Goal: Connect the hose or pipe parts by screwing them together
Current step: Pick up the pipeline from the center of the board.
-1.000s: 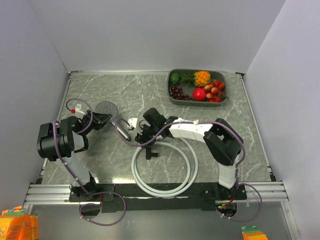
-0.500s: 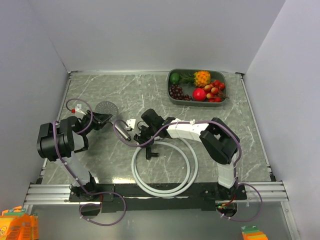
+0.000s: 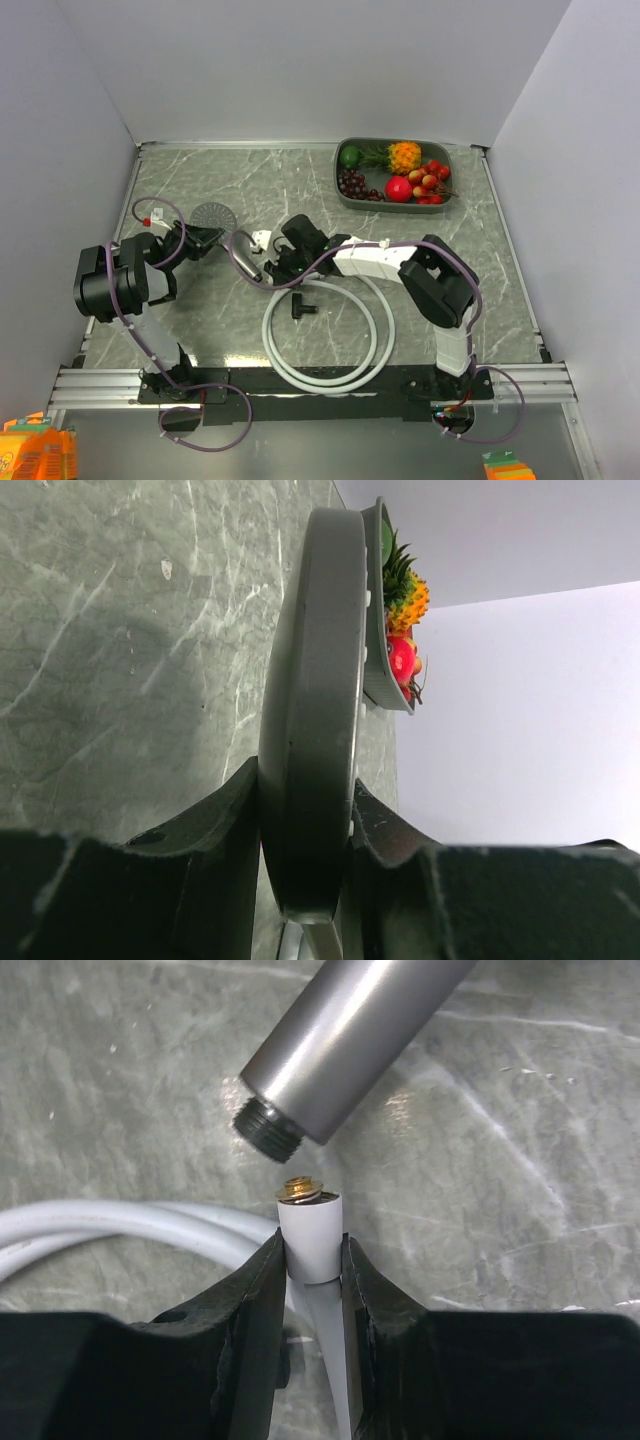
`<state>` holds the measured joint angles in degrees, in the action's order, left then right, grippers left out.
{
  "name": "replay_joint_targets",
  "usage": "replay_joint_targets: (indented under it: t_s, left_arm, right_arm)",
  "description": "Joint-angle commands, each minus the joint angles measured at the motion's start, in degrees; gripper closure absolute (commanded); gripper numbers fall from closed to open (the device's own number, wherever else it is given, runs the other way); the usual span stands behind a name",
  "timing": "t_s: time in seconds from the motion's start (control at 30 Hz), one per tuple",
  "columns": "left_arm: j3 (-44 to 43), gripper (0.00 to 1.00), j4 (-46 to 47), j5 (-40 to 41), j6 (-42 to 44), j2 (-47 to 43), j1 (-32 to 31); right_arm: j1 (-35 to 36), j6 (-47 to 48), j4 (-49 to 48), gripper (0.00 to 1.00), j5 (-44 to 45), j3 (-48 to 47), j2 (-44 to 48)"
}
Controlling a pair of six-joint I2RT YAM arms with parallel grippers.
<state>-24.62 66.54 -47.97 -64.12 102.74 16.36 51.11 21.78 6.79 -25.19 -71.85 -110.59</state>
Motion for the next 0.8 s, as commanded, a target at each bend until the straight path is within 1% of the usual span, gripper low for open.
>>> replay_joint_targets:
  t_s: [0.0,0.13,0.2,0.33,0.4,0.43,0.5,0.6,0.77]
  left_arm:
    - [-0.43,0.99,2.37,0.15,0.57,-1.49,-0.01]
    - [-0.78,0.99,1.75,0.77,0.49,-1.31,0.07]
    - [-1.04,0.99,1.84,1.03,0.31,-1.22,-0.10]
    - [-1.66,0.99,-1.32,2.78,1.88,-2.45,-1.50]
    - [-2.09,0.99,-3.16,4.19,3.03,-3.85,-2.38]
    - [-2.36,0.99,-5.52,5.33,4.25,-4.38,-3.43]
    - [-3.15,0.99,-6.60,6.13,4.79,-5.18,-4.32]
    - [-4.03,0.99,-6.34,6.57,3.65,-4.57,-5.37]
    - [-4.38,0.99,-6.25,7.89,3.12,-4.56,-6.07]
  right_arm:
    - [-0.22,-6.74,-8.08,0.76,1.98,3.29,4.32]
    - [0.21,-10.44,-11.96,0.76,4.71,8.64,7.65]
    - [0.91,-12.36,-13.11,0.76,6.02,9.80,8.37]
    - [2.41,-15.53,-17.33,0.76,9.98,12.79,10.47]
    - [2.85,-17.99,-19.08,0.76,11.21,13.32,10.65]
    - [3.11,-18.70,-19.53,0.76,12.78,13.49,10.91]
    - [3.46,-20.63,-20.06,0.76,14.02,13.41,11.18]
    - [4.52,-21.69,-20.58,0.76,17.27,13.67,11.79]
    - [5.40,-25.73,-20.23,0.75,19.21,13.76,12.15]
